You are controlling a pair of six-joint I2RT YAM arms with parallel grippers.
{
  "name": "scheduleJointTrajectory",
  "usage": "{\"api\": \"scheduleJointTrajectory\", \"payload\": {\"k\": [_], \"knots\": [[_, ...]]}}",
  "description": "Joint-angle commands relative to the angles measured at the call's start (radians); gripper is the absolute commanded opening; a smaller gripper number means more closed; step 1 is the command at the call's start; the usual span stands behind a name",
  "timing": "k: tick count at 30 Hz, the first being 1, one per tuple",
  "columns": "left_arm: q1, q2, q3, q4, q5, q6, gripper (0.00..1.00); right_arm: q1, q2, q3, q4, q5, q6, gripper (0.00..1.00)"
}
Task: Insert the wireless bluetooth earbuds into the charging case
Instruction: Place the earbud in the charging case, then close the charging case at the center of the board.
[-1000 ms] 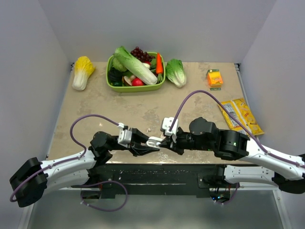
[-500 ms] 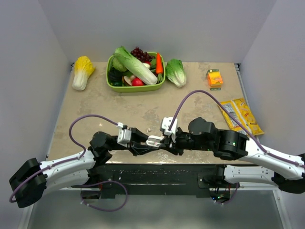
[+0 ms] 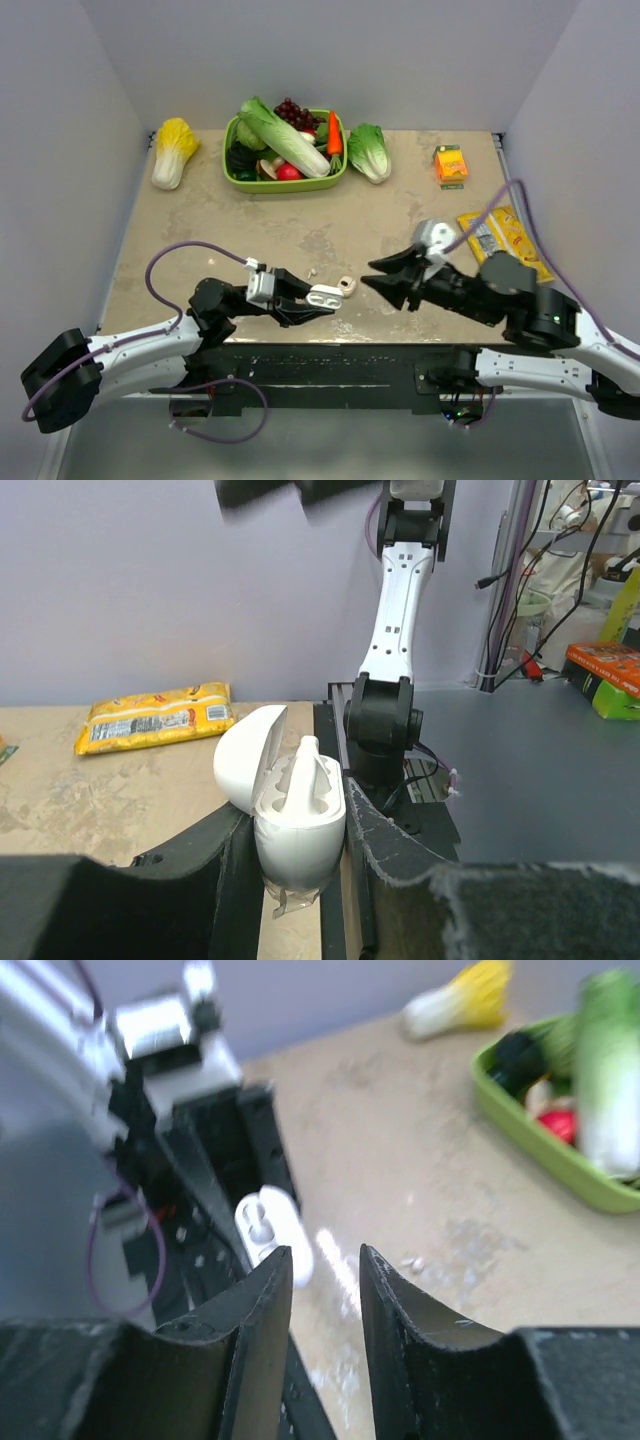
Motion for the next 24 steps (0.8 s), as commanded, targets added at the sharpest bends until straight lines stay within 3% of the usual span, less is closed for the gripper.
{"api": "scheduleJointTrajectory", "payload": {"k": [1, 6, 24], "knots": [[-0.002, 0.022, -0.025, 0.106, -0.012, -0.014, 0.0, -0.003, -0.059, 0.008, 0.14, 0.271, 0.077, 0.34], [-0.004, 0.035, -0.019, 0.126, -0.018, -0.017, 0.0, -0.003, 0.067, 0.031, 0.078, 0.3, 0.112, 0.25], [-0.004, 0.045, -0.011, 0.149, -0.064, -0.001, 0.0, -0.003, 0.238, 0.029, 0.085, 0.087, 0.12, 0.27]]}}
